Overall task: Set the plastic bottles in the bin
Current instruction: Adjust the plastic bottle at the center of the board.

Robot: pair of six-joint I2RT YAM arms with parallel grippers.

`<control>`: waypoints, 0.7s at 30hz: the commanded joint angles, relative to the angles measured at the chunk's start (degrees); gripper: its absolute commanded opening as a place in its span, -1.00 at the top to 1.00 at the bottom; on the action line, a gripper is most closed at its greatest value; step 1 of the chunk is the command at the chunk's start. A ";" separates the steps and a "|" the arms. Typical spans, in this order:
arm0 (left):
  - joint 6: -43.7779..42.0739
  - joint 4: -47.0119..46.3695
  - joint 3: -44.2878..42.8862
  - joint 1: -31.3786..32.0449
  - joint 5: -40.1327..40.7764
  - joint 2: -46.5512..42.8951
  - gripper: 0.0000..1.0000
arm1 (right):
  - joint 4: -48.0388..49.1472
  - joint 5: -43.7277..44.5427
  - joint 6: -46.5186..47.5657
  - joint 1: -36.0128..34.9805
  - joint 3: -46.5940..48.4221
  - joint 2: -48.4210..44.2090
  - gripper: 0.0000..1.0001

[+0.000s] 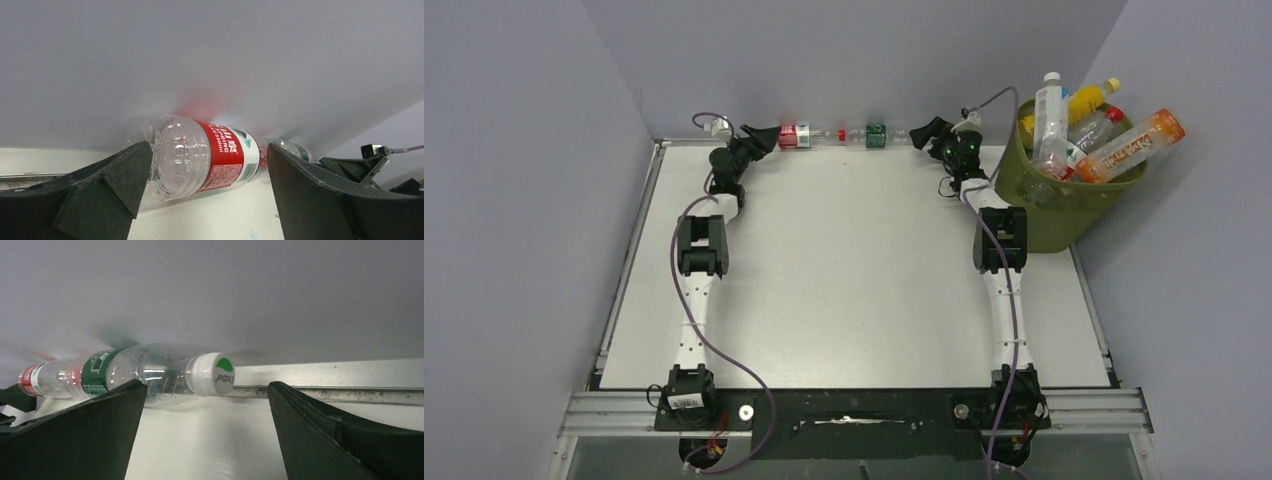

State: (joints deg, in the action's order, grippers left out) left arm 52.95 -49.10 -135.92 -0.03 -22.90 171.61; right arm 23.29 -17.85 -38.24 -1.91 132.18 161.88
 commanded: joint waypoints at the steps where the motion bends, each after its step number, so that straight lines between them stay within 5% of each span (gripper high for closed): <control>1: -0.28 -2.64 -1.15 -0.06 -0.87 0.18 -0.73 | 4.59 -2.17 -2.08 0.17 5.68 1.80 -0.96; 11: -0.47 -4.81 5.91 1.48 -3.15 -5.13 -0.71 | 7.73 -7.72 2.69 -3.05 -1.50 -3.48 -0.98; 21: -0.13 -14.73 34.34 6.09 -6.14 -23.94 -0.69 | 9.51 -10.73 11.03 -8.83 -25.40 -22.40 -0.80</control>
State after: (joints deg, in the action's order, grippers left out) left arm 52.34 -56.16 -110.15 2.46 -25.39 157.84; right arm 27.35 -25.80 -32.10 -6.96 113.82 151.55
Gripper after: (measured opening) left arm 0.849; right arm 0.906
